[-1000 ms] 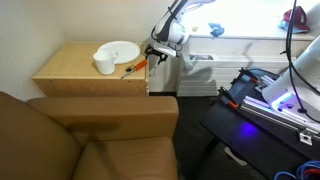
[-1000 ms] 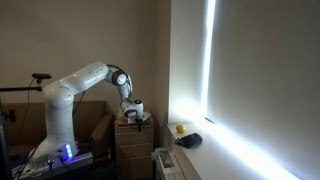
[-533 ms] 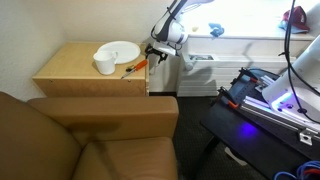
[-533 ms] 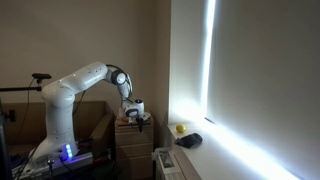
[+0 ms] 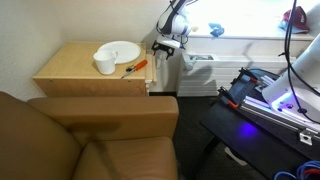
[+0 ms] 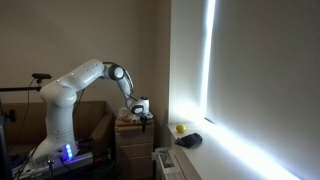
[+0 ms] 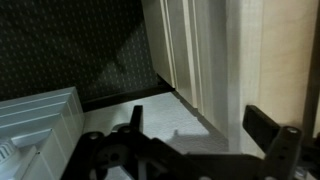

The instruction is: Open the first flat drawer of the side cabinet

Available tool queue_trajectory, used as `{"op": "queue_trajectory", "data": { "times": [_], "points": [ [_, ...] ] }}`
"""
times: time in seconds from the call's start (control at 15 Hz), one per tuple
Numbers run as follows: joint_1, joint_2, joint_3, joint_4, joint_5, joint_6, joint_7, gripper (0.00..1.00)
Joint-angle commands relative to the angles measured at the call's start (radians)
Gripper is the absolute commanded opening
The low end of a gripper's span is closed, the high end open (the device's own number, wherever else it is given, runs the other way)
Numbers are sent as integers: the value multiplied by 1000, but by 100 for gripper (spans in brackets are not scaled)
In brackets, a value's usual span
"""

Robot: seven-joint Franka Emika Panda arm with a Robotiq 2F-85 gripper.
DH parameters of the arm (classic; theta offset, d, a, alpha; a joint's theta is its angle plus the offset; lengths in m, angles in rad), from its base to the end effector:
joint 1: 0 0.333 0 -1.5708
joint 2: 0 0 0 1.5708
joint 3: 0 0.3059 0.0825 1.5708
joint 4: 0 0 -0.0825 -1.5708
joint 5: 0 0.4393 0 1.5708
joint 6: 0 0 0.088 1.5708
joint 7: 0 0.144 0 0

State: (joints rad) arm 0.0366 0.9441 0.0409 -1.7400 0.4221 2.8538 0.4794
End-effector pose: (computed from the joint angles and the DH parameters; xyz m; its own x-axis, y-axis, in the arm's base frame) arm 0.6711 0.0353 -0.0410 0.6834 -0.7300 0.0082 -0.7069 -0.6645 -0.2423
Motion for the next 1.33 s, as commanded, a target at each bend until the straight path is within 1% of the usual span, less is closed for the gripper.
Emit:
{"op": "queue_trajectory", "data": {
  "times": [0.0,0.2,0.33,0.4,0.47,0.6,0.67,0.73,0.8,1.07,1.13,1.27],
  "points": [
    [2,32,-96,1,-8,-56,58,100],
    [7,26,-168,-16,-24,-99,107,100],
    [16,52,-238,-15,-47,-124,155,100],
    [13,51,-258,-19,-63,-145,165,100],
    [3,50,-260,-24,-75,-159,161,100],
    [-35,-21,-223,-66,-86,-182,97,100],
    [-57,-77,-193,-101,-85,-194,49,100],
    [-67,-122,-179,-127,-87,-216,13,100],
    [-90,-191,-152,-166,-81,-260,-43,100],
    [-113,-399,-102,-275,-78,-447,-173,100],
    [-87,-265,-134,-160,-83,-384,-99,100],
    [-93,-358,-119,-214,-80,-441,-130,100]
  ]
}}
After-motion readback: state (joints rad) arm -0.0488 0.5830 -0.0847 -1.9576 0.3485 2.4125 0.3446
